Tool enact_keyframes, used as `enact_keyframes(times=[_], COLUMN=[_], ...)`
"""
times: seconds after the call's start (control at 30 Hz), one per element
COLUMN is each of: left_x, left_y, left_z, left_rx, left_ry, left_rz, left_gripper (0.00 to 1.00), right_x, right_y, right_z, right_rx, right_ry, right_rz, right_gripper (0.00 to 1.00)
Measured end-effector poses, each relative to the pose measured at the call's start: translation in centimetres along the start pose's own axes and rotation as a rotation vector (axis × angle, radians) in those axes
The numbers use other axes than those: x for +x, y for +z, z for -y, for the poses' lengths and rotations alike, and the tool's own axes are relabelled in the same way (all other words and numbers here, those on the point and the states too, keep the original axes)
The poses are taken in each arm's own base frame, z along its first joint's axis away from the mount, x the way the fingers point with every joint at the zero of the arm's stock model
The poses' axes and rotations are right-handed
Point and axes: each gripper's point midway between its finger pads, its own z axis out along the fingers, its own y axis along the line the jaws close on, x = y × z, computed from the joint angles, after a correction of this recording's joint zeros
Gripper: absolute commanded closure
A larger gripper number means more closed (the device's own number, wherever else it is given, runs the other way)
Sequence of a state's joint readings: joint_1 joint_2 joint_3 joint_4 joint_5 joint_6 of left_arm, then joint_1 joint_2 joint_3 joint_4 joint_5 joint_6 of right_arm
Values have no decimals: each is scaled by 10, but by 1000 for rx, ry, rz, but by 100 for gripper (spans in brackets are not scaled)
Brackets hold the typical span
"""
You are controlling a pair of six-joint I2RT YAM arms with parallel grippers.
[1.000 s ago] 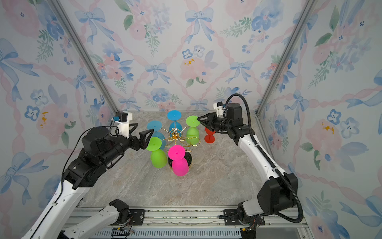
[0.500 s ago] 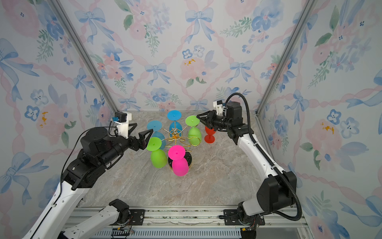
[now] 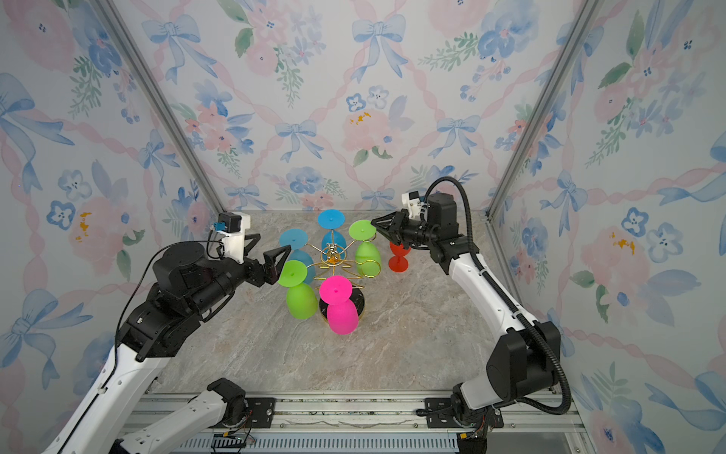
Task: Take the wine glass off the wine glass rack
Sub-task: Pick up the wine glass from the wine glass rack.
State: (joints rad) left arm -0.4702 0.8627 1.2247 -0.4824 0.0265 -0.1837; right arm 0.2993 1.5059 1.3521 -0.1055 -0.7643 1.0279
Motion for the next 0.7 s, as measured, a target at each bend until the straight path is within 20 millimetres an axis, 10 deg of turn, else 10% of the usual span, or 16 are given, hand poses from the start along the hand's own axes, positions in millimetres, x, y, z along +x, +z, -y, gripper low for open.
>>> enact_keyframes(times=[0.7], left_x=[-1], left_y=[-4], left_z=[0], left_rx=[-2], left_ry=[0], left_rz=[5], left_gripper=[8], right_x=[11], right_y=[1], right_z=[-3], right_rx=[-16], right_ry=[-5], right_rz=[-54], right_gripper=[84])
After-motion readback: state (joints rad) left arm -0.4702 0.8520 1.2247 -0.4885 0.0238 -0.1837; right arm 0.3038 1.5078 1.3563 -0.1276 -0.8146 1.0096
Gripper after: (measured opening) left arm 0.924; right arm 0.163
